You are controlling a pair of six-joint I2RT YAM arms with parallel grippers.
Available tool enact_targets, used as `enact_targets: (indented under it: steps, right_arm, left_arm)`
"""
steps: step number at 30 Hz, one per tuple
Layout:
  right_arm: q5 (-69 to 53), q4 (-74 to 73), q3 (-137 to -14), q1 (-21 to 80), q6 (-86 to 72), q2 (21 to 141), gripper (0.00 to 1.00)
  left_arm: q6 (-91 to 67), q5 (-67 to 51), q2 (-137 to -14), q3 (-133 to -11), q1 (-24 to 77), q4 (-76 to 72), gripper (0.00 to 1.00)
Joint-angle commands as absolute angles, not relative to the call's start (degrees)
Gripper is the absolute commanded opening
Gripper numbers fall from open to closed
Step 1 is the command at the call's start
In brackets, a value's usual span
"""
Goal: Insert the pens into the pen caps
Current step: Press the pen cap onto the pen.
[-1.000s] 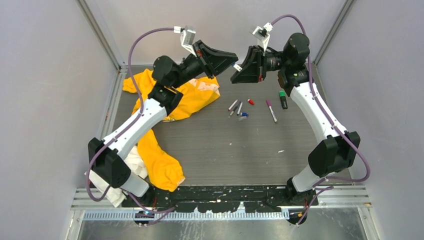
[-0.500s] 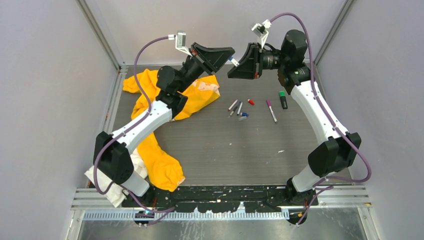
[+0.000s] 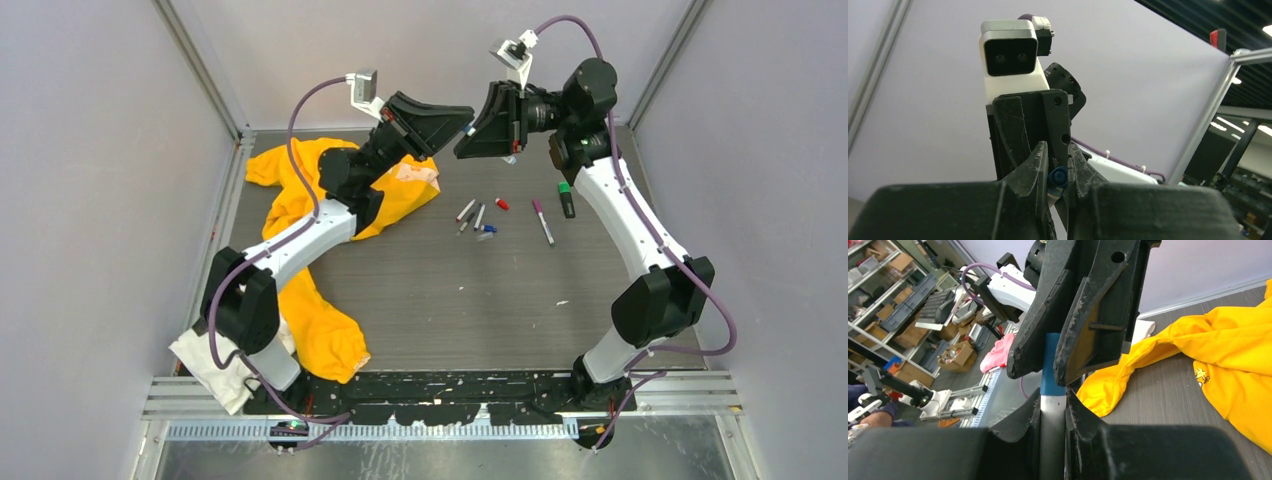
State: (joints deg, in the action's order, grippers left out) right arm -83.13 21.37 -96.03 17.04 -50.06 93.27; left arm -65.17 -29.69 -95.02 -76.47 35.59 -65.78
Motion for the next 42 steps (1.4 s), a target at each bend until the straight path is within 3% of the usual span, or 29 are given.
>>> enact_targets:
  steps: [1, 6, 9, 14, 23, 26, 34, 42]
  right_arm:
    - [-62.3, 29.7, -99.7, 20.5, -47.1, 92.5, 0.01]
    - [-61.3, 10.2, -101.7, 21.2, -30.5, 91.0, 0.01]
    - [-60.2, -2.7, -103.4, 21.4, -21.3, 91.0, 0.01]
    - [-60.9, -3.0, -102.4, 21.4, -20.7, 90.8, 0.01]
    - [-63.0, -2.5, -96.6, 21.1, -20.7, 88.9, 0.01]
    - [-63.1, -2.2, -94.4, 20.7, -20.7, 88.1, 0.01]
    - [-63.6, 4.3, -88.7, 20.5, -24.4, 86.2, 0.01]
    - [-63.1, 6.5, -84.8, 20.4, -26.9, 85.1, 0.01]
  left_arm:
    - [-63.9, -62.5, -98.5, -72.0, 43.2, -52.4, 0.01]
    - [-50.4, -50.5, -95.7, -74.7, 43.4, -33.2, 0.01]
    - [-52.7, -45.7, -95.2, -75.2, 43.4, -34.4, 0.01]
    - [-56.7, -42.7, -94.8, -75.6, 42.7, -37.5, 0.01]
    - [-61.5, -34.9, -89.3, -72.0, 37.9, -40.1, 0.43]
    - [-59.9, -31.9, -86.2, -70.8, 36.5, -38.0, 0.52]
    - [-57.1, -28.0, -79.3, -67.8, 33.2, -37.3, 0.65]
    - [-56.1, -27.7, -76.1, -64.0, 32.0, -43.3, 0.68]
